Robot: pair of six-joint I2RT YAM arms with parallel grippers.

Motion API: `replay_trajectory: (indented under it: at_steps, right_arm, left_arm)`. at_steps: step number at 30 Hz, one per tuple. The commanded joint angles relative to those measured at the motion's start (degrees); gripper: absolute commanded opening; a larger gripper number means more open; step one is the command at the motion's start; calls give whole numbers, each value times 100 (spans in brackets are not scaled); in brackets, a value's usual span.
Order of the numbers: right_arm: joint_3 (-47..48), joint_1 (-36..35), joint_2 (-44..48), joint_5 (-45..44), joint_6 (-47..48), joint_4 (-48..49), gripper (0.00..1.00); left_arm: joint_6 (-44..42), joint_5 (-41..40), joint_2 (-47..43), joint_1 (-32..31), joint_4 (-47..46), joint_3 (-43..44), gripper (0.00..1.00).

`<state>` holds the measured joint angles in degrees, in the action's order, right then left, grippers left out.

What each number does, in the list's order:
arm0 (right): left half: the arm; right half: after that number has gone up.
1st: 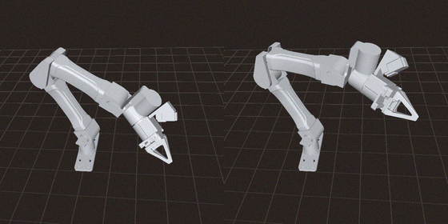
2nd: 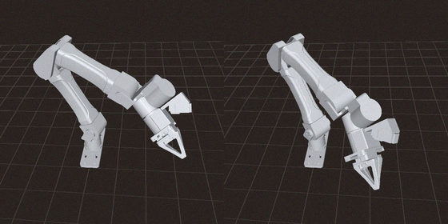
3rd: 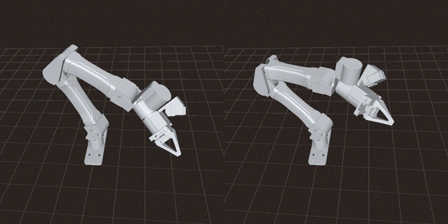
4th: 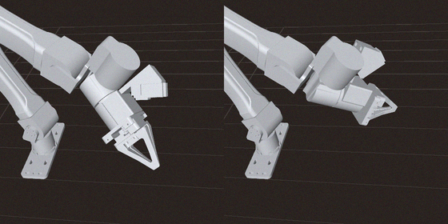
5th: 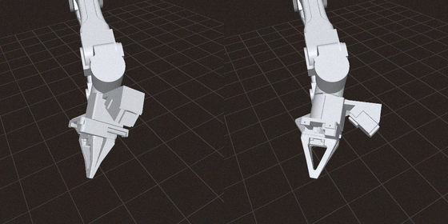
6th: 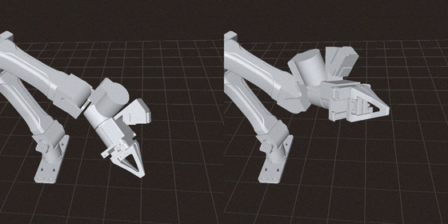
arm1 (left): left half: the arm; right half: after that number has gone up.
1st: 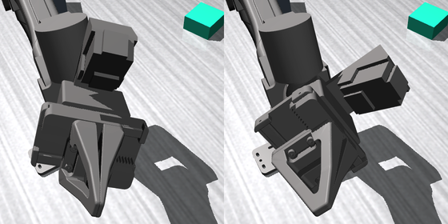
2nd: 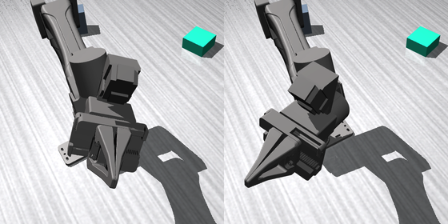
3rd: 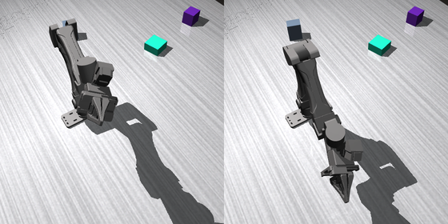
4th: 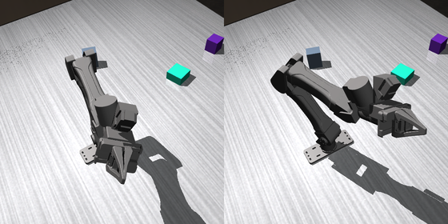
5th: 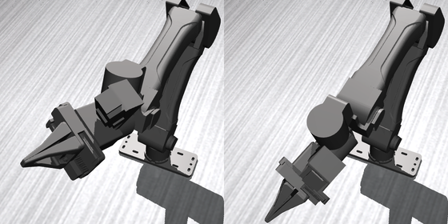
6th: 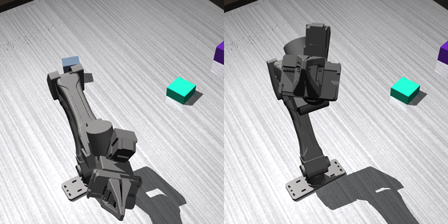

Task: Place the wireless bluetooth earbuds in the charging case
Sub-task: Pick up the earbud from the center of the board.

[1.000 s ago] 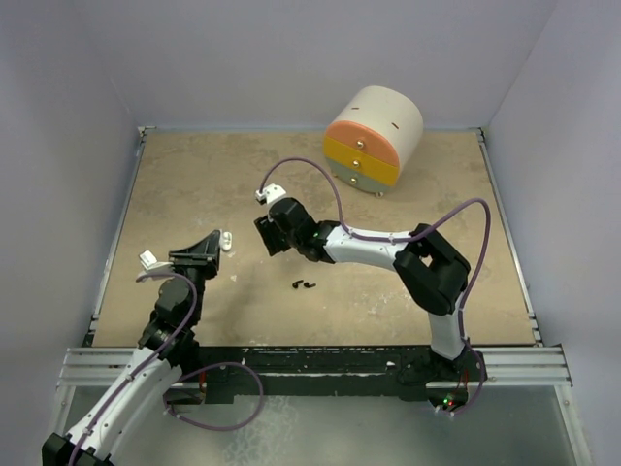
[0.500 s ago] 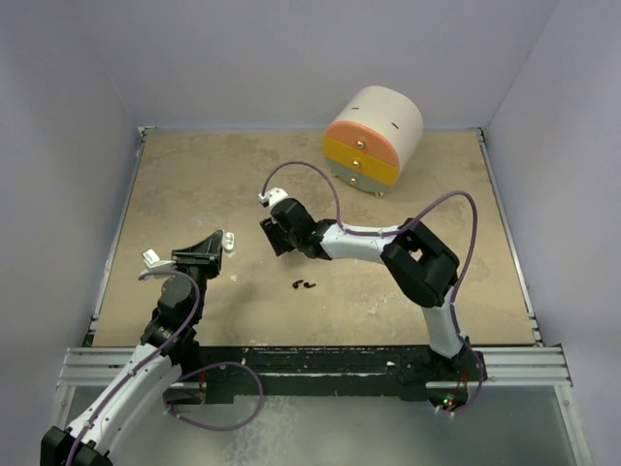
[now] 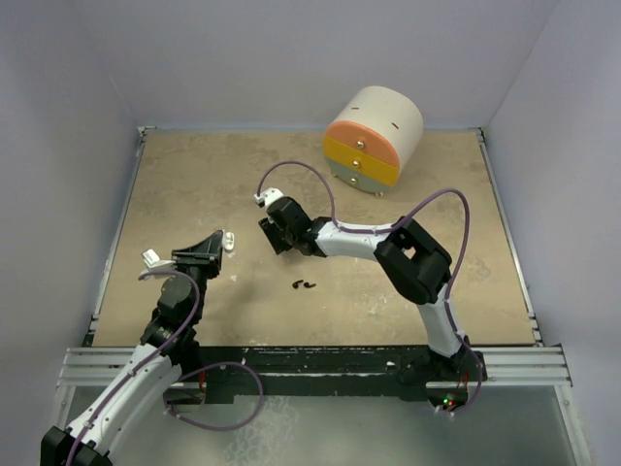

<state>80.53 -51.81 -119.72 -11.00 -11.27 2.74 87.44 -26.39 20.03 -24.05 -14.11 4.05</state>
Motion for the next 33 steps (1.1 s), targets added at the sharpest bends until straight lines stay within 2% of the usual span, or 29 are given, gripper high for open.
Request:
replay_trajectory:
  at_steps: [1,33]
  right_arm:
    - [251,31,-66,-26,80,-55,47]
    - [181,92,-183,177,99,-64,33]
  left_arm:
    - [123,-49,-7,31,-259,22,0]
    - [129,-47,47,26,-329,-2,0]
